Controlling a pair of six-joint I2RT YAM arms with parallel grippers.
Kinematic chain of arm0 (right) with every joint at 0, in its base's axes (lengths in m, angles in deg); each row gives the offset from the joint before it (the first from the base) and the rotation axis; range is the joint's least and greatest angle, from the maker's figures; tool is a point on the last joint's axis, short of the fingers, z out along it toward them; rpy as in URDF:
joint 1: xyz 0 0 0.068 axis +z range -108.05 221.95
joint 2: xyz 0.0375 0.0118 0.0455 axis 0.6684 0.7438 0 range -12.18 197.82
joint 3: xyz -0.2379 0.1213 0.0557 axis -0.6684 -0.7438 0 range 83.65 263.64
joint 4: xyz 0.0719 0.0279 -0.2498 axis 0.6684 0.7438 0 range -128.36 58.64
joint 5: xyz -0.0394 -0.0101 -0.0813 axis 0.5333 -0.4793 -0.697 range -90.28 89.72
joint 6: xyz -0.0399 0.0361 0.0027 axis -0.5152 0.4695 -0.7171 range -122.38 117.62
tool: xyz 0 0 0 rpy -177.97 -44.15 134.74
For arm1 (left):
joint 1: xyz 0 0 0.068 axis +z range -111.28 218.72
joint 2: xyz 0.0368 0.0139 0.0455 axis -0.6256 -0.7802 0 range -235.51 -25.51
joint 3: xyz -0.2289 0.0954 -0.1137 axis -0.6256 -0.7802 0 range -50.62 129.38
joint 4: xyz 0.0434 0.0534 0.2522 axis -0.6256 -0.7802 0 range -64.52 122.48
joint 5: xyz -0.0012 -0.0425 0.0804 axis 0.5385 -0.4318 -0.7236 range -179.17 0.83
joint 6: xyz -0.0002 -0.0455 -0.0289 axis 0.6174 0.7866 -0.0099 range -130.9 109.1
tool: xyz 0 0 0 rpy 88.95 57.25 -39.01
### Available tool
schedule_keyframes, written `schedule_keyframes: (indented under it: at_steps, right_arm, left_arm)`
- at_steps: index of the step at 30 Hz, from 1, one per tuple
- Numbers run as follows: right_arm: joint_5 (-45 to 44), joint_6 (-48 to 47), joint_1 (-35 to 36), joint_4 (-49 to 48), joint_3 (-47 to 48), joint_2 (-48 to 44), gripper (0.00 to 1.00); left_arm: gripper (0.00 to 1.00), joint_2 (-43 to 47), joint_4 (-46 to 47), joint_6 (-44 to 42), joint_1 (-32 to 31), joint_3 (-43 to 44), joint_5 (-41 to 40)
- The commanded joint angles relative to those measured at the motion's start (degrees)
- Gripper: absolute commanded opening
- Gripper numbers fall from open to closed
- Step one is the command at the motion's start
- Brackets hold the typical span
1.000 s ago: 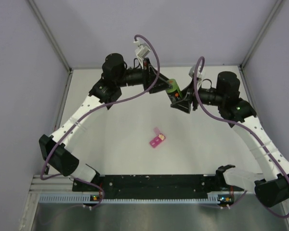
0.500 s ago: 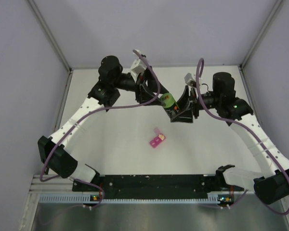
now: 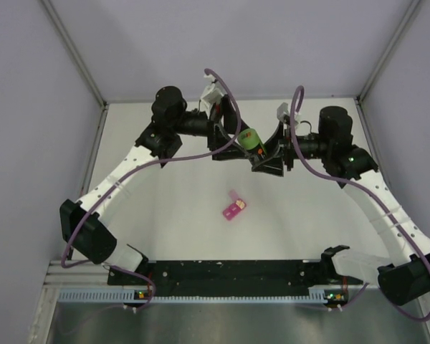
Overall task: Sort the pills into containers
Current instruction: Screw the lid of the pill bottle onto the pill bottle.
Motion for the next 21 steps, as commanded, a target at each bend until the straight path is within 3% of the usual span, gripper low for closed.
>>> schedule_keyframes:
  at_steps: [1,7,21]
  right_arm:
    - [-8.21,-2.56,1.18,-3.04,0.68,-2.81,0.00]
    - [-15.16,-3.09,1.62,-2.86,1.04,-2.54,0.00]
    - [-19.21,-3.53,1.88,-2.77,1.30,-1.84,0.00]
  left_arm:
    - [0.99,2.46,-2.71,5.61,0.04,1.39,-14.67]
    - [0.99,1.94,-9.30,10.28,0.04,5.25,-26.73]
    - [0.94,-0.97,-19.68,7.91,-2.16,11.33,-35.01]
